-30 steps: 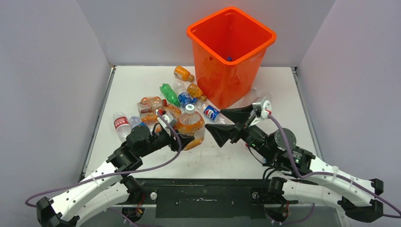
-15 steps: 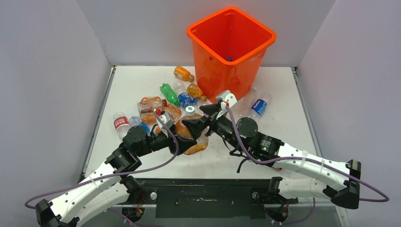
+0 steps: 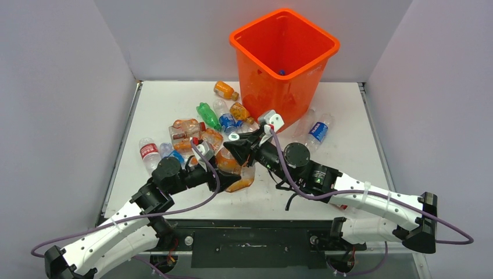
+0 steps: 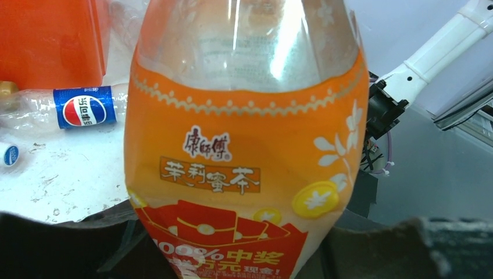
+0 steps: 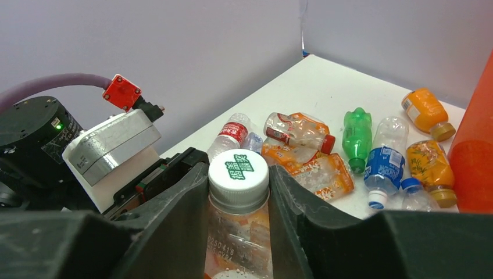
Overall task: Put the plastic bottles in the bin
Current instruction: Place the plastic bottle in the trash bin.
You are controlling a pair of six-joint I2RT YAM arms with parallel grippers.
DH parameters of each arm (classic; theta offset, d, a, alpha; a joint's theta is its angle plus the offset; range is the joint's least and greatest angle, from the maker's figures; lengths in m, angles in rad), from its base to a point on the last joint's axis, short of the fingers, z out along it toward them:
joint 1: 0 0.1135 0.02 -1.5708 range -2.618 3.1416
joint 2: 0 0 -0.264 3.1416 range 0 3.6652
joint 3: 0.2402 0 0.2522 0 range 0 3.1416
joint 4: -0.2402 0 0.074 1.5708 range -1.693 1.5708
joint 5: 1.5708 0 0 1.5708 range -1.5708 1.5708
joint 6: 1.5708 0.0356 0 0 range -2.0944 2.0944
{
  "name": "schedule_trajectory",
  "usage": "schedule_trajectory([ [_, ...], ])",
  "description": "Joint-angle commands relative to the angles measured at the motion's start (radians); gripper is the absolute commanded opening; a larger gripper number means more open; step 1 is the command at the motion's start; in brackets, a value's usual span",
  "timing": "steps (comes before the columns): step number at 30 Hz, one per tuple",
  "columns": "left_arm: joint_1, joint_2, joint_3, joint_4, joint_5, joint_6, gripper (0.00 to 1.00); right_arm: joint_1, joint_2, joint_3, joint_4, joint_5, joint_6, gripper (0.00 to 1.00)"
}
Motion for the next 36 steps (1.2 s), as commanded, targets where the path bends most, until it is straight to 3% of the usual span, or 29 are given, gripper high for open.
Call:
schedule_trajectory([
  [1, -0.002, -0.034, 0.013, 0.096, -0.012, 0.039, 0.33, -0.003, -0.003, 0.044, -0.001, 0.016, 0.009, 0.06],
  [4, -0.006, -0.049, 0.004, 0.102, -0.028, 0.05, 0.43, -0.003, -0.012, 0.069, -0.046, 0.011, -0.008, 0.05],
  [5, -0.006, -0.055, 0.001, 0.104, -0.039, 0.053, 0.52, -0.002, -0.014, 0.083, -0.07, 0.011, -0.018, 0.05],
  [6, -0.007, -0.064, -0.003, 0.106, -0.051, 0.054, 0.68, -0.002, -0.018, 0.096, -0.093, 0.013, -0.03, 0.05],
  [7, -0.007, -0.073, -0.006, 0.112, -0.065, 0.057, 0.93, -0.002, -0.024, 0.119, -0.12, 0.019, -0.047, 0.05],
  [8, -0.006, -0.085, -0.013, 0.119, -0.079, 0.059, 0.97, -0.002, -0.034, 0.143, -0.142, 0.035, -0.065, 0.05],
  [14, -0.007, -0.191, -0.089, 0.204, -0.168, 0.079, 0.96, -0.006, -0.099, 0.3, -0.153, 0.24, -0.222, 0.05],
  [17, -0.006, -0.229, -0.107, 0.223, -0.223, 0.086, 0.96, -0.019, -0.117, 0.313, -0.007, 0.376, -0.323, 0.05],
  [21, -0.007, -0.231, -0.111, 0.213, -0.26, 0.104, 0.96, -0.112, -0.034, 0.427, 0.121, 0.406, -0.387, 0.05],
  [25, -0.008, -0.2, -0.092, 0.181, -0.258, 0.116, 0.96, -0.315, 0.117, 0.632, 0.098, 0.298, -0.281, 0.05],
  [30, -0.008, -0.195, -0.089, 0.17, -0.272, 0.13, 0.96, -0.556, 0.273, 0.786, 0.189, 0.223, -0.105, 0.05],
  [36, -0.009, -0.214, -0.09, 0.153, -0.32, 0.155, 0.96, -0.768, 0.534, 1.001, 0.135, 0.216, 0.107, 0.05],
])
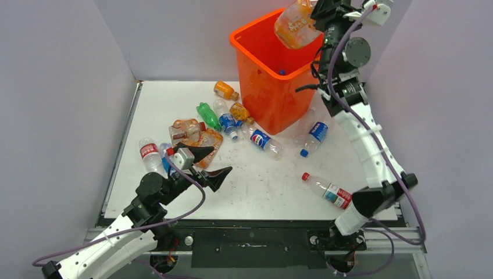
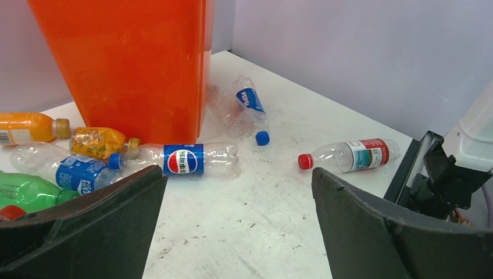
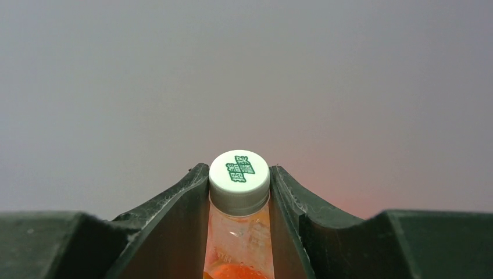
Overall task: Put the plastic bottles in the bin
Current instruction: Place the plastic bottle in the trash bin.
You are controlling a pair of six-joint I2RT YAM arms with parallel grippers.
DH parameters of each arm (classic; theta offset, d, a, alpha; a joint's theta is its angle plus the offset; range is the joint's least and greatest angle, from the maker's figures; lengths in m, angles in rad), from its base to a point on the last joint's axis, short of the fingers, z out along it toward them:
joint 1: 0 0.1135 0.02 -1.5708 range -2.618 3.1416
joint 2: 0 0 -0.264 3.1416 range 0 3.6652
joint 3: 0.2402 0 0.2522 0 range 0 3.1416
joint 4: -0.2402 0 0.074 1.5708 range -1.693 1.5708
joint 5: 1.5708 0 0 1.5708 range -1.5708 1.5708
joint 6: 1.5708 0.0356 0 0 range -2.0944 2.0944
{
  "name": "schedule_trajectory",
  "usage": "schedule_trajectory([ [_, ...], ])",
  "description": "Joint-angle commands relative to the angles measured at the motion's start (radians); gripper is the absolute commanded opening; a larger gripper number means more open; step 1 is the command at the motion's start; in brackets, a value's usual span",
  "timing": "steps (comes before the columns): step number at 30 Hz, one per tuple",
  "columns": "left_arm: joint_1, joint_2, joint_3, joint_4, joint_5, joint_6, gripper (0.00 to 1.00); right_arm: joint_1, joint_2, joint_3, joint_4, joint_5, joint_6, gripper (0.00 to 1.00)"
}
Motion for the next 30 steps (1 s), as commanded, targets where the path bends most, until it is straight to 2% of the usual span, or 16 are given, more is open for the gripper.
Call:
schedule_trajectory([
  [1, -0.003, -0.018, 0.026, 0.006, -0.048, 0.037, 0.96, -0.114, 0.156, 0.154, -0.005, -0.034, 0.202, 0.05],
  [7, -0.004, 0.001, 0.039, -0.023, -0.073, 0.056, 0.96, -0.133, 0.361, 0.388, -0.111, -0.085, 0.2, 0.06],
  [8, -0.004, 0.003, 0.04, -0.025, -0.073, 0.057, 0.96, -0.134, 0.377, 0.409, -0.13, -0.107, 0.204, 0.15],
  [11, -0.005, 0.003, 0.044, -0.029, -0.073, 0.058, 0.96, -0.135, 0.384, 0.417, -0.158, -0.15, 0.214, 0.65],
  [12, -0.005, -0.001, 0.043, -0.029, -0.073, 0.058, 0.96, -0.132, 0.38, 0.416, -0.169, -0.169, 0.214, 0.76],
  [14, -0.005, -0.005, 0.041, -0.028, -0.094, 0.058, 0.96, -0.133, 0.37, 0.415, -0.181, -0.216, 0.213, 0.86],
  [18, -0.005, -0.008, 0.039, -0.025, -0.101, 0.059, 0.96, -0.119, 0.32, 0.418, -0.185, -0.325, 0.229, 0.93],
  [21, -0.005, -0.001, 0.041, -0.027, -0.104, 0.059, 0.96, -0.078, 0.25, 0.391, -0.207, -0.379, 0.227, 0.94],
  [23, -0.004, 0.005, 0.045, -0.038, -0.123, 0.061, 0.96, -0.009, 0.18, 0.336, -0.232, -0.398, 0.171, 0.93],
  [26, -0.004, 0.019, 0.06, -0.073, -0.211, 0.07, 0.96, 0.132, -0.01, 0.103, -0.211, -0.381, 0.074, 0.92],
  [30, -0.001, 0.048, 0.085, -0.127, -0.372, 0.079, 0.96, 0.263, -0.268, -0.392, -0.115, -0.334, 0.075, 0.92],
])
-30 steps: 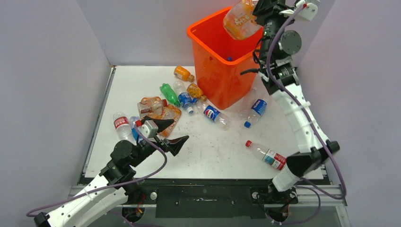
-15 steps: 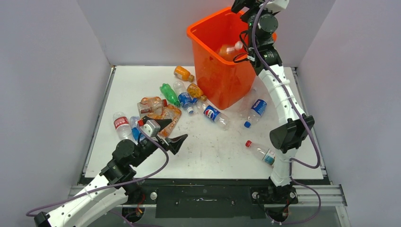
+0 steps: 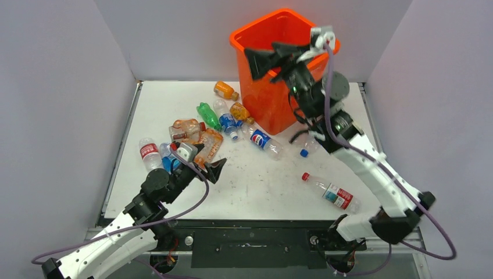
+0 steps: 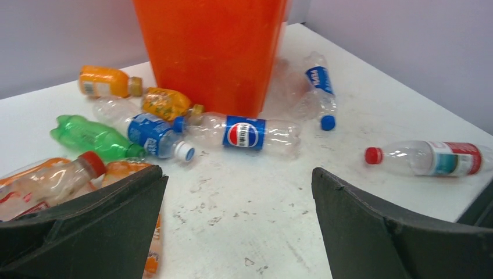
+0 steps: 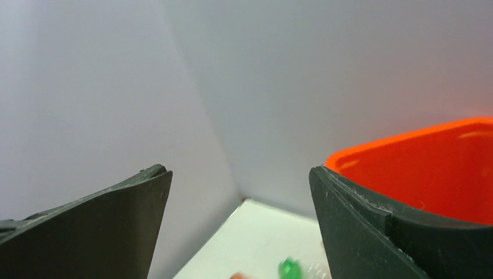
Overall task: Put the plastic bottles in the bin
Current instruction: Place the plastic bottle in the trash bin, then pick up the plastic bottle at the center of the board.
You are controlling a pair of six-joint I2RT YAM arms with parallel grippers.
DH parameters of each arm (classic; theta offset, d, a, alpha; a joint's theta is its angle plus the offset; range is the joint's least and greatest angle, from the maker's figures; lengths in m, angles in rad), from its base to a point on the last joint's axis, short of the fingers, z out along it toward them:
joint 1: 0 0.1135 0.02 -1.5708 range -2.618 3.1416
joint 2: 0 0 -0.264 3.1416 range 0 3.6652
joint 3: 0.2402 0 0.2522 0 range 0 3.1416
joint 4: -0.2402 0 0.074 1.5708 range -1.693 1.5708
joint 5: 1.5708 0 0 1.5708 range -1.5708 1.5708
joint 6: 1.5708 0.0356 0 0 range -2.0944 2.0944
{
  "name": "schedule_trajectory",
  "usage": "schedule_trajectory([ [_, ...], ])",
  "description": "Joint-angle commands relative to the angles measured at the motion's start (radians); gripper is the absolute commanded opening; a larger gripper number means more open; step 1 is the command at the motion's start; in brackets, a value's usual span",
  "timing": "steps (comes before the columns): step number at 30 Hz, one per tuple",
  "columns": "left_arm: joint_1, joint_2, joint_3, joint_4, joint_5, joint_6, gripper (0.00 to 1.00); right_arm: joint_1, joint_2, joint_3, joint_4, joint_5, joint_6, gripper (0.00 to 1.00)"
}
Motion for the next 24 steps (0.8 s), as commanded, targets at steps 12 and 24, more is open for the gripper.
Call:
schedule_trajectory([
  [12, 0.0, 0.01, 0.07, -0.047, -0.24, 0.037, 0.96, 0.2, -0.534, -1.057, 0.008, 0.198, 0.039, 0.92],
  [24, -0.004, 0.024, 0.069, -0.046, -0.207, 0.045, 0.96, 0.105, -0.248, -1.208, 0.293, 0.279, 0.057, 0.93],
])
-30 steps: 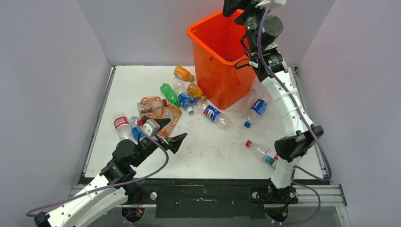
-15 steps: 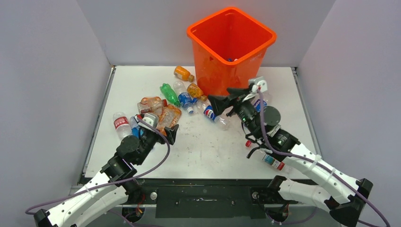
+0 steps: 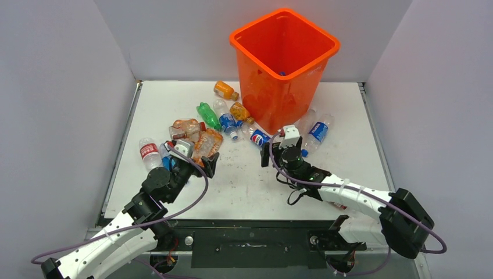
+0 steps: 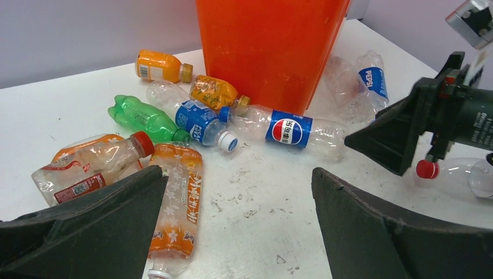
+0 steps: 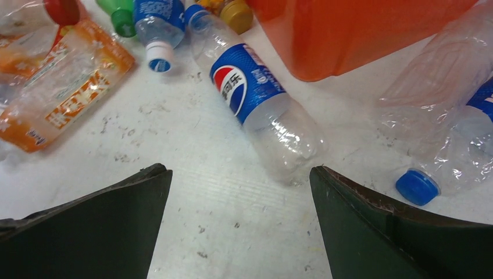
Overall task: Put the plastic bottles in the bin
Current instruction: Pick up the plastic bottle at the center of the board.
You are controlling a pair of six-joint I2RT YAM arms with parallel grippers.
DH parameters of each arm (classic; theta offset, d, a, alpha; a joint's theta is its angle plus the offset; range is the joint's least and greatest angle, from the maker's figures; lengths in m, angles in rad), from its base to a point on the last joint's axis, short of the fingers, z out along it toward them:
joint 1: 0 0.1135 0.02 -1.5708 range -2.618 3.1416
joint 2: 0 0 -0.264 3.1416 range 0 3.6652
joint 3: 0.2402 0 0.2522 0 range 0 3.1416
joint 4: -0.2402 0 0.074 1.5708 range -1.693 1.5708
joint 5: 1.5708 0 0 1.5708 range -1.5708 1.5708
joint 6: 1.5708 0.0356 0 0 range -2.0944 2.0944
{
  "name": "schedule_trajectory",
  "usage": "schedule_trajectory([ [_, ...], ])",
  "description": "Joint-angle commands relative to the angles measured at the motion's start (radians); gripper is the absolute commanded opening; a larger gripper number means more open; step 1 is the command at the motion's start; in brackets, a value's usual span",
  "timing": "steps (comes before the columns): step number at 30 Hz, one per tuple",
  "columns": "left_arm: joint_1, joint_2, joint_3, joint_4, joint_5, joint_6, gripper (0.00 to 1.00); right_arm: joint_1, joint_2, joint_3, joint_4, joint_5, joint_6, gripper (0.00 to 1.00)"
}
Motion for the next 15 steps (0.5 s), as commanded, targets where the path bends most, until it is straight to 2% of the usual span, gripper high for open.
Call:
schedule_trajectory([
  [1, -0.002, 0.01, 0.042, 0.021, 0.024, 0.015, 0.96, -0.071, 0.097, 0.061, 0.185, 0.005, 0.004, 0.93],
  [10, -0.016, 0.004, 0.044, 0.017, 0.057, 0.013, 0.96, -0.173, 0.323, 0.112, 0.226, -0.121, -0.018, 0.94],
  [15, -0.021, 0.001, 0.041, 0.025, 0.094, 0.013, 0.96, -0.161, 0.386, 0.114, 0.257, -0.174, -0.003, 0.94],
])
